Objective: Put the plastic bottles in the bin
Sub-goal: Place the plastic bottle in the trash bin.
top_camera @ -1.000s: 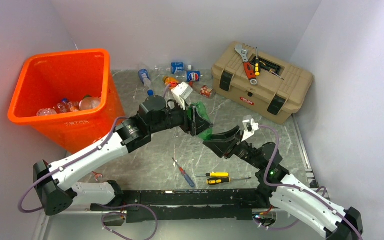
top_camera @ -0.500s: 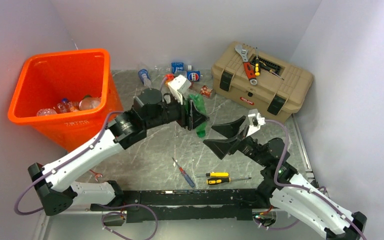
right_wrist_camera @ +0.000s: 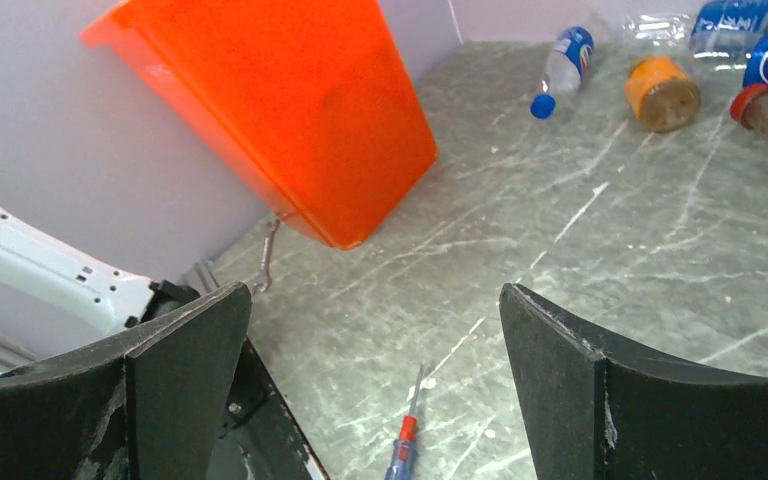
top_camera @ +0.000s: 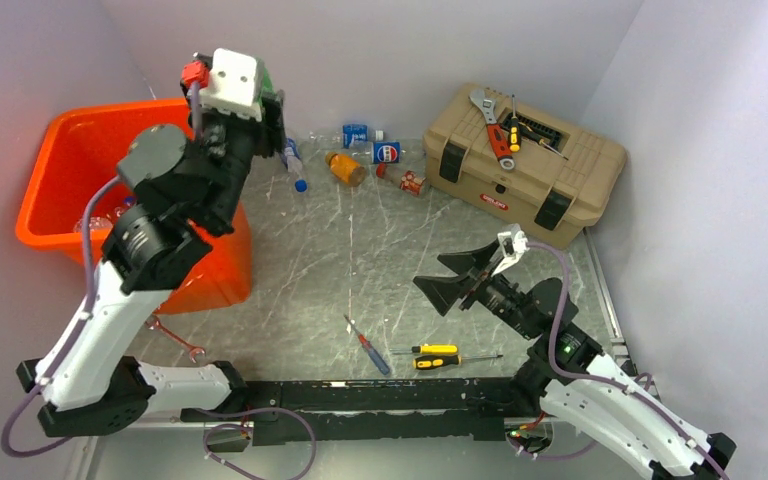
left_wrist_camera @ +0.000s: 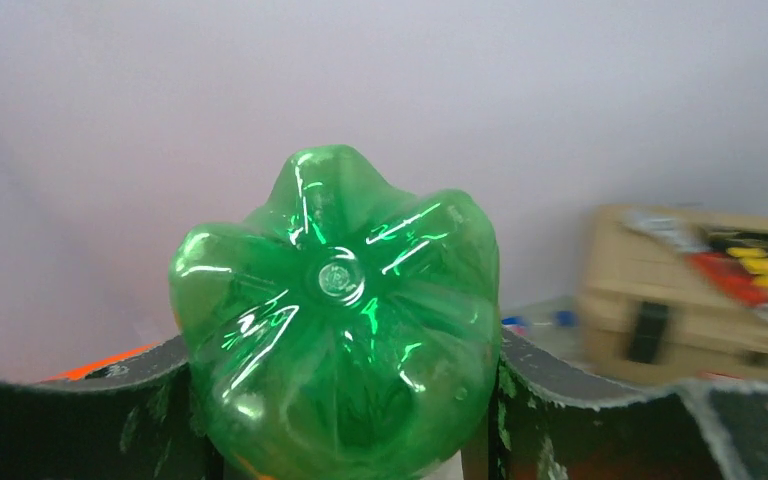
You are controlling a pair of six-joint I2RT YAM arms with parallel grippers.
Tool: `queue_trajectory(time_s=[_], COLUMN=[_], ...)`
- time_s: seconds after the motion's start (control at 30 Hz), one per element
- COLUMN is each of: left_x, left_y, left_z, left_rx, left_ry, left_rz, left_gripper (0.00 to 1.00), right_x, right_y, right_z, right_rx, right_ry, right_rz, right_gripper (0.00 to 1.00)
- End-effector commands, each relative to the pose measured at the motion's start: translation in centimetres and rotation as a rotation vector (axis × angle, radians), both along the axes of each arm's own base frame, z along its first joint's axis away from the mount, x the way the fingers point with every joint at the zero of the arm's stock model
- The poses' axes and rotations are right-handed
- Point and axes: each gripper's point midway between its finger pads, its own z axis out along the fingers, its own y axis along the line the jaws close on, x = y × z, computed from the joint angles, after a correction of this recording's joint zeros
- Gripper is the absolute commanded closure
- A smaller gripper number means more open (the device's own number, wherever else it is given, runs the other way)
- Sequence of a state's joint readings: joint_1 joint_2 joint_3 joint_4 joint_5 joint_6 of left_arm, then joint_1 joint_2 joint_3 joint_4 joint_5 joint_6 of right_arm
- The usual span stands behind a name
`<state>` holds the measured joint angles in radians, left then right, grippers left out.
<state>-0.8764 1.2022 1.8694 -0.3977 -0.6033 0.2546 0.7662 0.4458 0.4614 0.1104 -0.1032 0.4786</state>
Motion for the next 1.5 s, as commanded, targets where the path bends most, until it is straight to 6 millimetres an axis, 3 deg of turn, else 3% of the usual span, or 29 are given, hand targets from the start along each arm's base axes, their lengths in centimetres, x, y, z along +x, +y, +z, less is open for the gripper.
queue_trajectory(time_s=[0.0, 0.2, 0.27, 0.4, 0.5, 0.57, 0.67, 0.93, 1.07, 1.17, 1.27, 1.37, 1.47], left_x=[5.0, 4.3, 4.7, 7.1, 8.2, 8.7, 9.3, 8.9, 7.7, 6.8, 6.0, 5.2, 4.1], left_y=[6.6, 14.5, 16.6, 21.3, 22.9, 23.6, 23.7, 22.7, 20.9, 17.0, 10.2, 2.6, -3.2], left_z=[-2.8, 0.8, 0.8, -2.4, -5.3, -7.0, -8.1, -6.9, -5.4, -3.9, -3.5, -5.9, -9.3], left_rx=[0.171, 0.050, 0.064, 0.083, 0.034, 0.037, 0.061, 0.013, -0.010, -0.053, -0.087, -0.039, 0.031], left_ry=[0.095, -0.024, -0.031, 0.038, 0.107, 0.152, 0.169, 0.165, 0.141, 0.106, 0.120, 0.216, 0.312], left_rz=[0.431, 0.734, 0.823, 0.960, 0.967, 0.978, 0.982, 0.894, 0.785, 0.568, 0.237, -0.055, -0.239], left_gripper=[1.00, 1.00, 1.00, 1.00, 1.00, 0.89, 0.49, 0.02, 0.01, 0.01, 0.06, 0.07, 0.06], right_x=[0.9, 1.0, 1.3, 2.4, 2.6, 2.6, 2.6, 2.7, 2.9, 3.4, 5.1, 7.2, 9.6], right_y=[-0.1, 0.2, 0.0, -2.2, -3.1, -3.1, -3.2, -4.2, -4.3, -4.3, -4.1, -3.6, -2.6], right_z=[-0.8, -1.5, -1.6, -0.9, -0.4, -0.4, -0.6, -0.3, 0.1, 0.3, -0.1, -0.9, -1.6], right_rx=[-0.039, -0.068, -0.073, -0.021, -0.003, -0.013, -0.021, -0.006, -0.011, -0.018, -0.064, -0.133, -0.211], right_ry=[0.006, 0.016, 0.025, 0.030, 0.016, 0.020, 0.030, 0.013, 0.008, 0.012, 0.055, 0.099, 0.124], right_rz=[-0.040, -0.028, -0.046, -0.181, -0.224, -0.226, -0.232, -0.273, -0.286, -0.307, -0.360, -0.425, -0.470], right_gripper=[0.00, 0.00, 0.00, 0.00, 0.00, 0.00, 0.00, 0.00, 0.00, 0.00, 0.00, 0.00, 0.00])
